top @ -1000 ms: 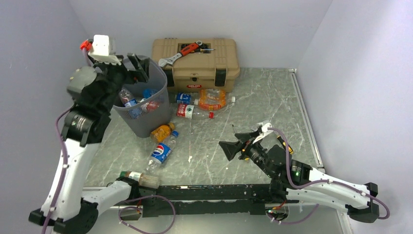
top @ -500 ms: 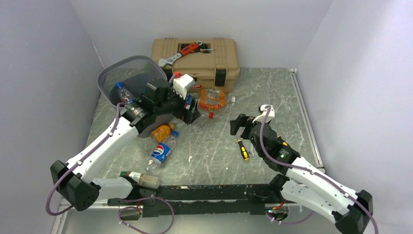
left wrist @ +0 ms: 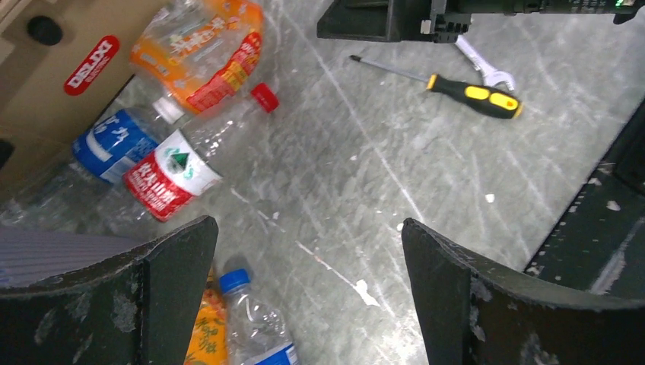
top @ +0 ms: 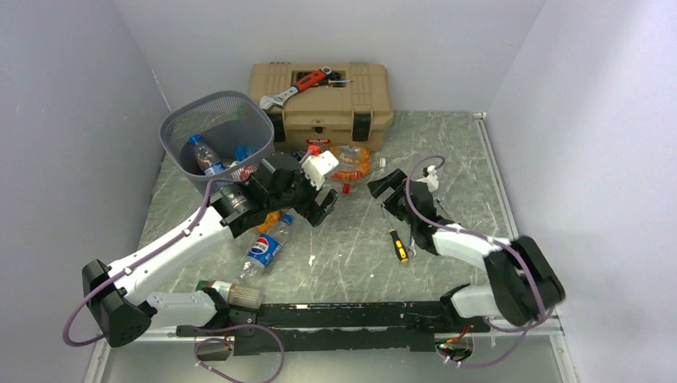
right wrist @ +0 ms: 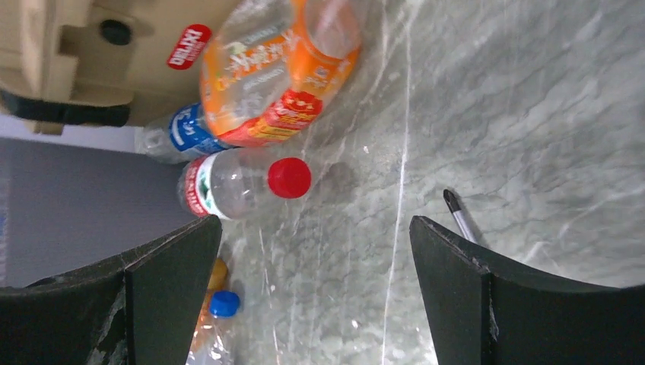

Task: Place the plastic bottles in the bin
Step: Pick up the plastic bottle at the center of the board.

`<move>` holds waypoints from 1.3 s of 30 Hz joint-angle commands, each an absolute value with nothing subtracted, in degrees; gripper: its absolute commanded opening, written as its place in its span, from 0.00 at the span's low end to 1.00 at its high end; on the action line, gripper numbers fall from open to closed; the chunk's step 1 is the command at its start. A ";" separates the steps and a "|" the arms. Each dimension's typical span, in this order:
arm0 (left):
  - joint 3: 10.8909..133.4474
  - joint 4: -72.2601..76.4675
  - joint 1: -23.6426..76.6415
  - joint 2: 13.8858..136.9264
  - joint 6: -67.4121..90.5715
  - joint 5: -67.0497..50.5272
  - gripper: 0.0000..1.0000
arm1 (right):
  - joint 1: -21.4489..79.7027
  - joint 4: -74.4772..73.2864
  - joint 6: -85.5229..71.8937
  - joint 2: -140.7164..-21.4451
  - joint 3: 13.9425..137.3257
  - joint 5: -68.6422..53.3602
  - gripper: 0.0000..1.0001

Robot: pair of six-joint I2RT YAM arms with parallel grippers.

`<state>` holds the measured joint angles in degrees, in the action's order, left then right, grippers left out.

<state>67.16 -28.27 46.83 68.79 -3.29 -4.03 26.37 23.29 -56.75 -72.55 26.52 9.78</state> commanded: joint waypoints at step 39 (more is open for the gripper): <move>63.23 -20.98 47.37 64.52 -2.48 8.15 0.97 | 30.99 31.81 -95.44 -118.56 53.66 21.35 0.85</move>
